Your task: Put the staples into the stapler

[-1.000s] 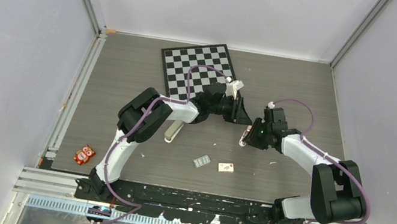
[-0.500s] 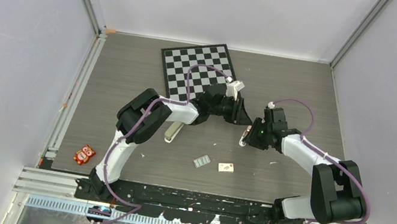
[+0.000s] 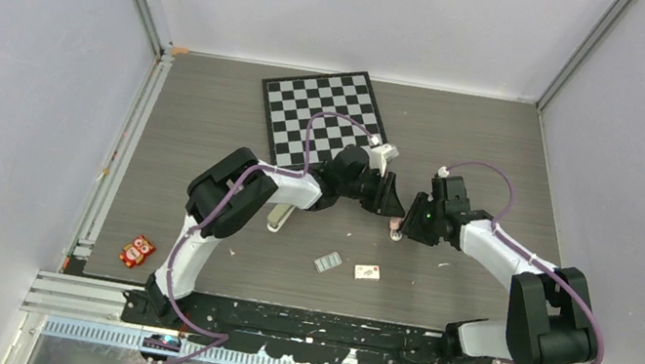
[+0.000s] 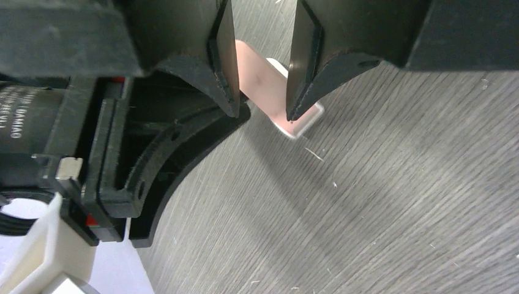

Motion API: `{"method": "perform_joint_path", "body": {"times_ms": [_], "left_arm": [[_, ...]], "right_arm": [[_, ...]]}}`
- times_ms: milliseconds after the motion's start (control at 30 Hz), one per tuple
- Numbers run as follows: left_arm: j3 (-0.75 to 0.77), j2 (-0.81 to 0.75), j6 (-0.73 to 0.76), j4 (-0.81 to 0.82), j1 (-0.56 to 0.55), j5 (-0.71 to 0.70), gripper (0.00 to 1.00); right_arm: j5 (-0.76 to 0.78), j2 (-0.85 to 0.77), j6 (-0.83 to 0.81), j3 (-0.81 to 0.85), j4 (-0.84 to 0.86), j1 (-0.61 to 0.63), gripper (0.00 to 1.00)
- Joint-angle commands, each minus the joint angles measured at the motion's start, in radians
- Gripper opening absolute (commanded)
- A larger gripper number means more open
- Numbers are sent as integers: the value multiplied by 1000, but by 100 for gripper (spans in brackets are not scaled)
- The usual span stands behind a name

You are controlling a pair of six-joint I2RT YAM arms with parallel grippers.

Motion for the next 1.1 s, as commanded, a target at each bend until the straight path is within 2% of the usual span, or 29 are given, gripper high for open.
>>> {"method": "perform_joint_path", "body": {"times_ms": [0,267,700,833,967,1067], "left_arm": [[-36,-22,41,-77,-37,42,36],[-44,-34,42,-78,-42,28,36],[42,-34,44,-155,-42,-14,36],[40,-85,39,-184,-42,-58,42],[33,-149,34,-279,-42,-131,44],[-23,-189,22,-261,-42,-138,45]], "right_arm": [[2,-30,-1,23,-1,-2,40],[-5,-42,7,21,-11,-1,38],[19,-186,32,65,-164,-1,42],[-12,-228,39,71,-166,-1,42],[-61,-224,67,59,-142,-2,42],[-73,-218,68,51,-132,-2,41]]}}
